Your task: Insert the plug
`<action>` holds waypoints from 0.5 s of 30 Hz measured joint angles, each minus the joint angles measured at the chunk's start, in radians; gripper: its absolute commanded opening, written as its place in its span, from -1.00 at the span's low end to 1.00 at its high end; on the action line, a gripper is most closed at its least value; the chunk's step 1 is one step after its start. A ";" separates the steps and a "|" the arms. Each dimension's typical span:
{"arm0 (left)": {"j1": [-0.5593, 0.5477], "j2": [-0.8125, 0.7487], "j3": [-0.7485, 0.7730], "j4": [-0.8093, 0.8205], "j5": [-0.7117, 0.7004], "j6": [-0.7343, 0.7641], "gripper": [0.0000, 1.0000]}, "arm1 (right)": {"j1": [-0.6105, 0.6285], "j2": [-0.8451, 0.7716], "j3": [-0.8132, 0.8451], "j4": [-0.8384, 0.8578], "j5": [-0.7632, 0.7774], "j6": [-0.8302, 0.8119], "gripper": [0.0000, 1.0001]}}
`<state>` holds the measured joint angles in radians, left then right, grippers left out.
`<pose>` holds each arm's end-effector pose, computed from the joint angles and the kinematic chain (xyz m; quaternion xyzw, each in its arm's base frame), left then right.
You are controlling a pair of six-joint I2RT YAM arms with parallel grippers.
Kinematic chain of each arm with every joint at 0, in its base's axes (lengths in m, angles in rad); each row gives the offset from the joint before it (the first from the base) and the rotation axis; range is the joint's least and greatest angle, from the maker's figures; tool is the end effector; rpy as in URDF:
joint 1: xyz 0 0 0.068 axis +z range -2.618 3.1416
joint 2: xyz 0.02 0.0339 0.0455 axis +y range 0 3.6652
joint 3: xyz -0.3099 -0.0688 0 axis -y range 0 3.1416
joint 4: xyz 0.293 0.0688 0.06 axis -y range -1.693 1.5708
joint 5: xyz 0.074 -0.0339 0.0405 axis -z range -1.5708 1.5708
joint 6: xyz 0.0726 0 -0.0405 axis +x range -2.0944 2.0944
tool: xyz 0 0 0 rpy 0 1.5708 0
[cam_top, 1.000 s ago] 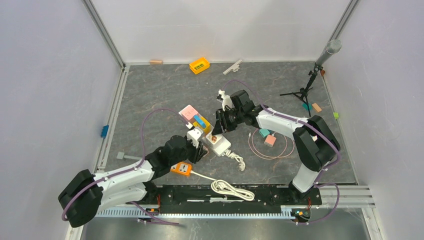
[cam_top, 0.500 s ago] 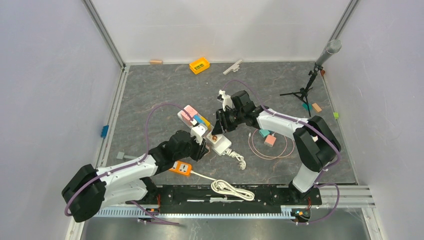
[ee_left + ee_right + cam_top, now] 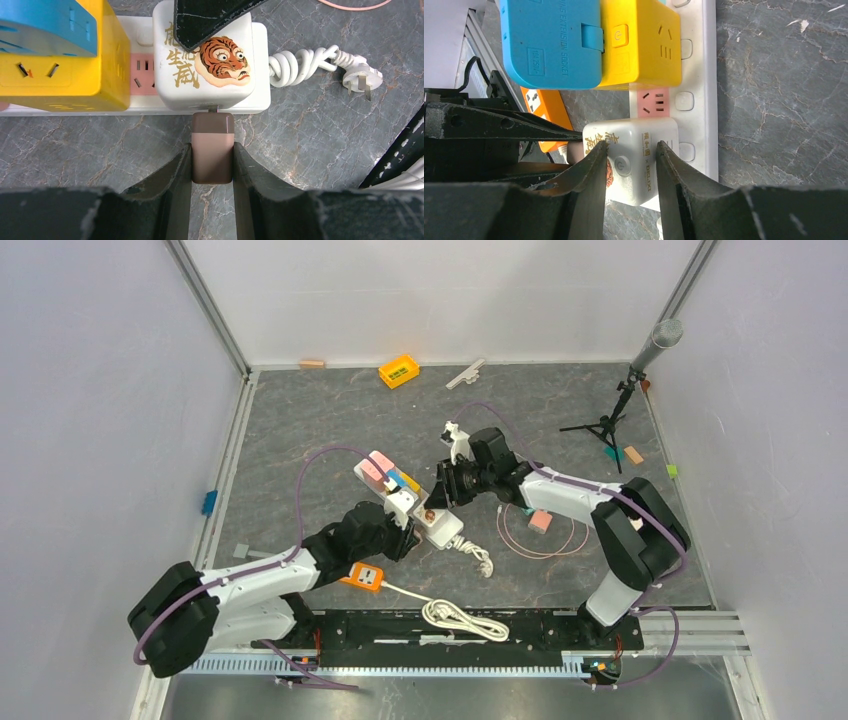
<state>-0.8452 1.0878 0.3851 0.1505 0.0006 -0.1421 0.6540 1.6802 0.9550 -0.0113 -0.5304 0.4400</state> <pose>0.1747 -0.1970 0.1675 0.3008 0.8196 -0.2313 0.4292 0.3063 0.2811 0.1803 -0.1998 0.8659 0.4080 0.2093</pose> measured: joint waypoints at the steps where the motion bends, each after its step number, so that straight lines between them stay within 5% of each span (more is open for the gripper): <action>1: -0.001 0.000 0.000 0.001 -0.002 0.000 -0.96 | 0.000 -0.003 -0.010 0.012 0.002 0.005 -0.21; 15: -0.005 0.015 -0.001 0.027 -0.021 -0.008 -0.96 | 0.000 -0.017 -0.048 0.081 0.020 0.019 -0.34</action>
<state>-0.8505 1.1030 0.3840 0.1772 -0.0208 -0.1497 0.6540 1.6634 0.9070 0.0696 -0.5102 0.4587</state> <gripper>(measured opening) 0.381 0.393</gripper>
